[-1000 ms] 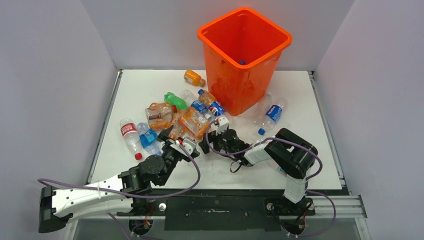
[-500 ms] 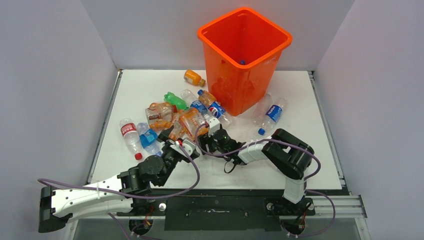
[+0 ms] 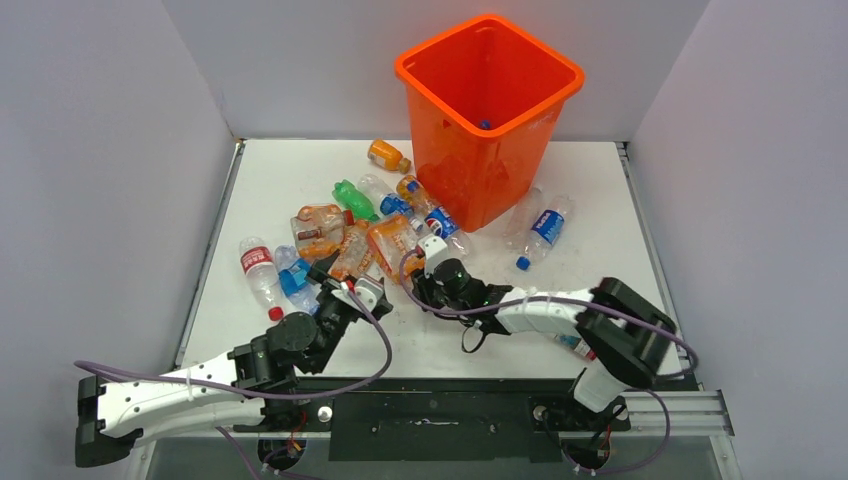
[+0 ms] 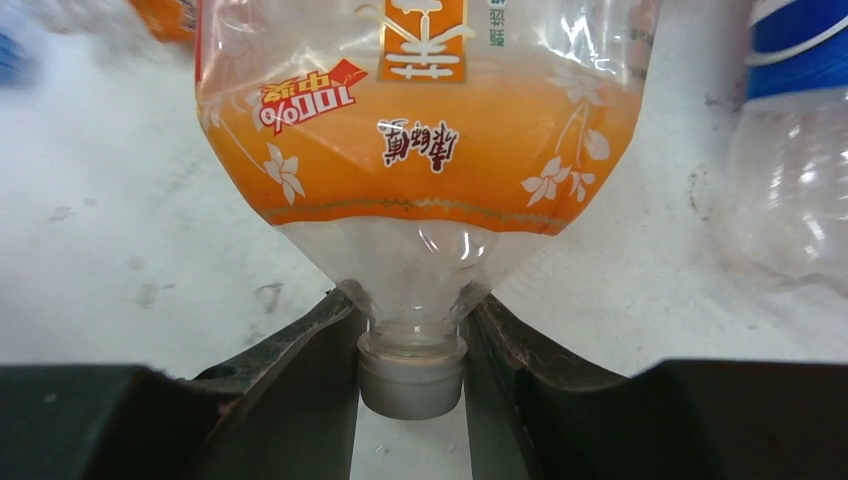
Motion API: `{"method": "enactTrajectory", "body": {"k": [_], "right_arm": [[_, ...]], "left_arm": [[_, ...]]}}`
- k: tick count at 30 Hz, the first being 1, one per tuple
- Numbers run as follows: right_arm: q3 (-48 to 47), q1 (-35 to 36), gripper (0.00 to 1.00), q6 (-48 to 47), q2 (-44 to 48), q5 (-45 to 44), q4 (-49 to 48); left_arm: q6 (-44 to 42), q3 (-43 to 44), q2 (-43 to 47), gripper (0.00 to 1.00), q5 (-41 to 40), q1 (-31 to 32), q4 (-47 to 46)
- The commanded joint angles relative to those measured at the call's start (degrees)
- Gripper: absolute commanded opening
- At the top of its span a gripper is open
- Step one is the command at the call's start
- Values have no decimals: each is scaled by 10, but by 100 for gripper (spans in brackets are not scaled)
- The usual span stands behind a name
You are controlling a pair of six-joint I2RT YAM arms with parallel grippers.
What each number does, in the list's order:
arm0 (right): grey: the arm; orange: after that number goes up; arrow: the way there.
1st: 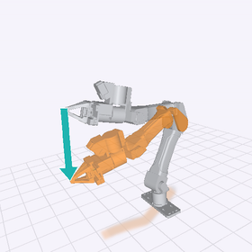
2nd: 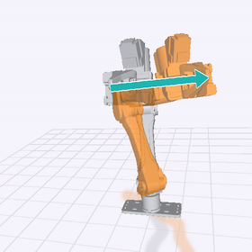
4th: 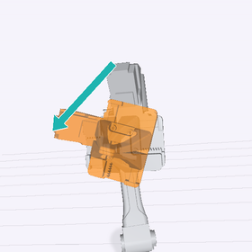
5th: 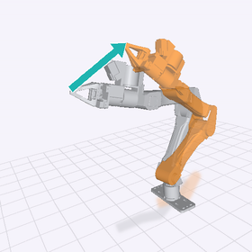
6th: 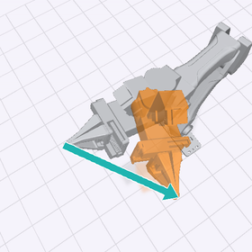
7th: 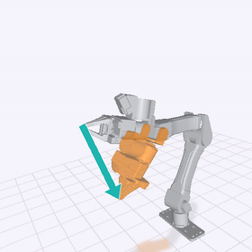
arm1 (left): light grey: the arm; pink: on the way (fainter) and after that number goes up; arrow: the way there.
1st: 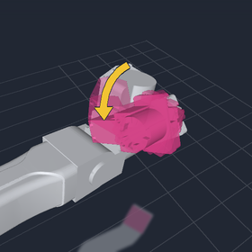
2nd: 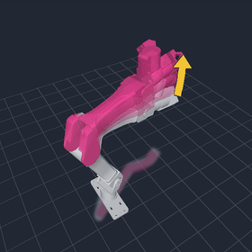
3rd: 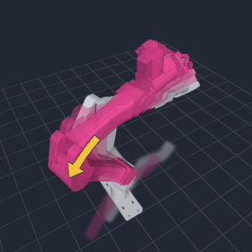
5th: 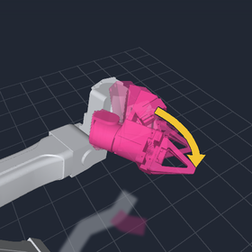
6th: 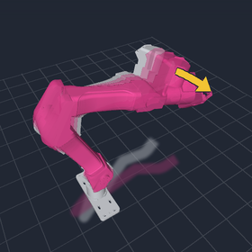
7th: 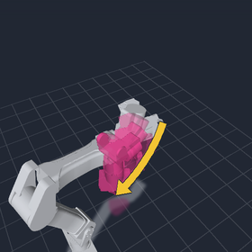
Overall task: Put the plastic bottles in the bin
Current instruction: Pick up the plastic bottle at the center of the board, then place the plastic bottle in the trash bin.
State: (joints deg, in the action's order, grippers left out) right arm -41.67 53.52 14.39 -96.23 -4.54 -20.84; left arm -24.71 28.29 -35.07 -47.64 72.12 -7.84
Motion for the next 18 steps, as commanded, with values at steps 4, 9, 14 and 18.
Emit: {"method": "enactTrajectory", "body": {"k": [4,9,14,18], "right_arm": [[-65,23,5,60,208,24,301],[-126,36,5,89,263,38,489],[-180,57,5,98,293,40,602],[-216,74,5,96,304,41,645]], "left_arm": [[-65,-18,62,96,-5,6,-53],[-150,-33,53,96,82,50,15],[-311,-54,-18,96,-13,152,-15],[-337,-36,-36,96,-7,157,3]]}}
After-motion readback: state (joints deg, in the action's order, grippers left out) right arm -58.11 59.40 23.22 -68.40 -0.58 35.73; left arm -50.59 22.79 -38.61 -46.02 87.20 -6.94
